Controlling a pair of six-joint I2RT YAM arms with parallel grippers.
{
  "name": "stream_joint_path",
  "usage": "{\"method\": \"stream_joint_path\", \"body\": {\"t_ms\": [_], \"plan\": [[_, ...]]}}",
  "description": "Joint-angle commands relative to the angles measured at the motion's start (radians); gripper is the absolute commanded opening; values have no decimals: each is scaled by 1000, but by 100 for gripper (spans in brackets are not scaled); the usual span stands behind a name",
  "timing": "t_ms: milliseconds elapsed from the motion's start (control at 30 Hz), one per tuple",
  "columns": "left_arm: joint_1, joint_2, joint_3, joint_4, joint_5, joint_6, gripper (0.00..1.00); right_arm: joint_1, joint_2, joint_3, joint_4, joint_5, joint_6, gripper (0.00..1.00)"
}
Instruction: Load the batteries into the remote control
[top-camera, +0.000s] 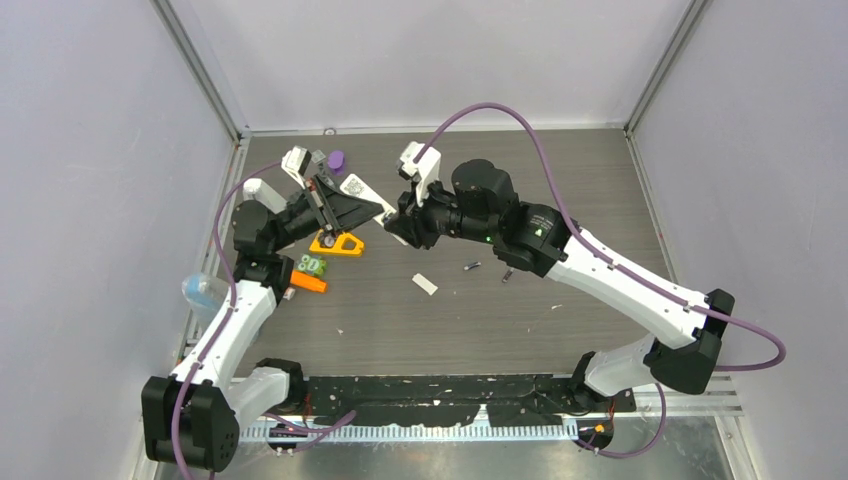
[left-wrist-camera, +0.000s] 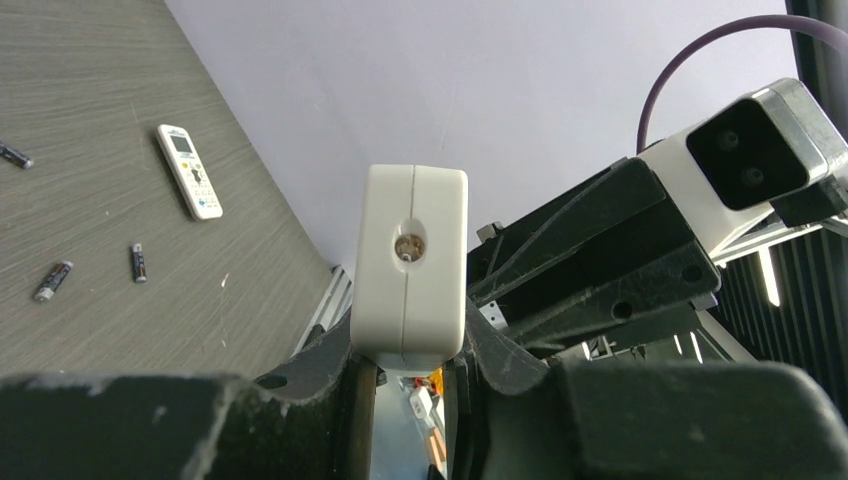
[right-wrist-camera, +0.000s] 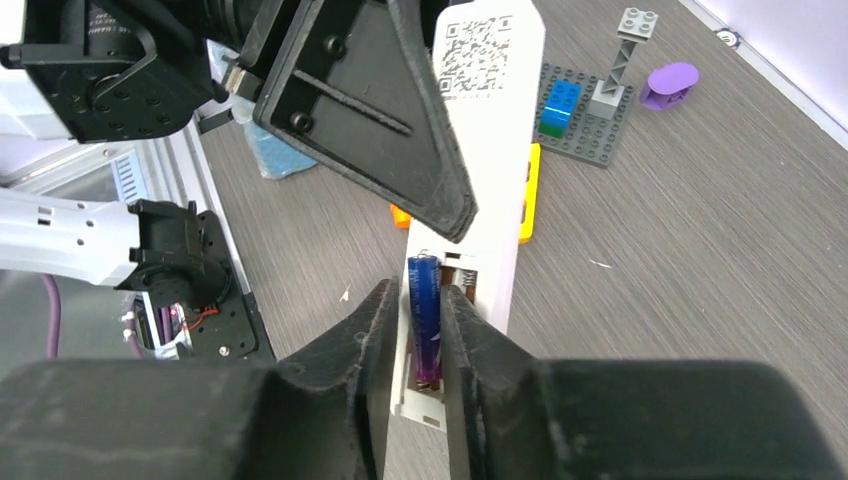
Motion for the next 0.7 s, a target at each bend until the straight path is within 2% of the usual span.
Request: {"method": "stream_joint_path", "body": {"t_ms": [0, 100, 433, 500, 533, 567, 600, 667], "plan": [[-3, -11, 42, 77, 8, -14, 0, 5, 4, 46, -6, -17, 18, 31], [-3, -11, 41, 76, 10, -12, 0, 6, 3, 61, -5, -14, 33, 38], [-3, -14, 39, 78, 4, -9, 0, 1, -26, 103, -5, 30, 103, 46], [-3, -18, 36, 82, -4, -9, 0, -4, -38, 107, -6, 68, 138, 53], [-3, -20, 35, 85, -9, -10, 0, -9, -49, 105, -7, 87, 180, 64], [-3, -20, 35, 94, -16, -14, 0, -12, -56, 99, -5, 129, 206, 69], [-3, -21, 33, 107, -26, -21, 0, -21, -70, 86, -4, 152, 271, 79], [-3, -25, 29, 141, -48, -40, 0, -48, -90, 49, -1, 179, 400, 91]]}}
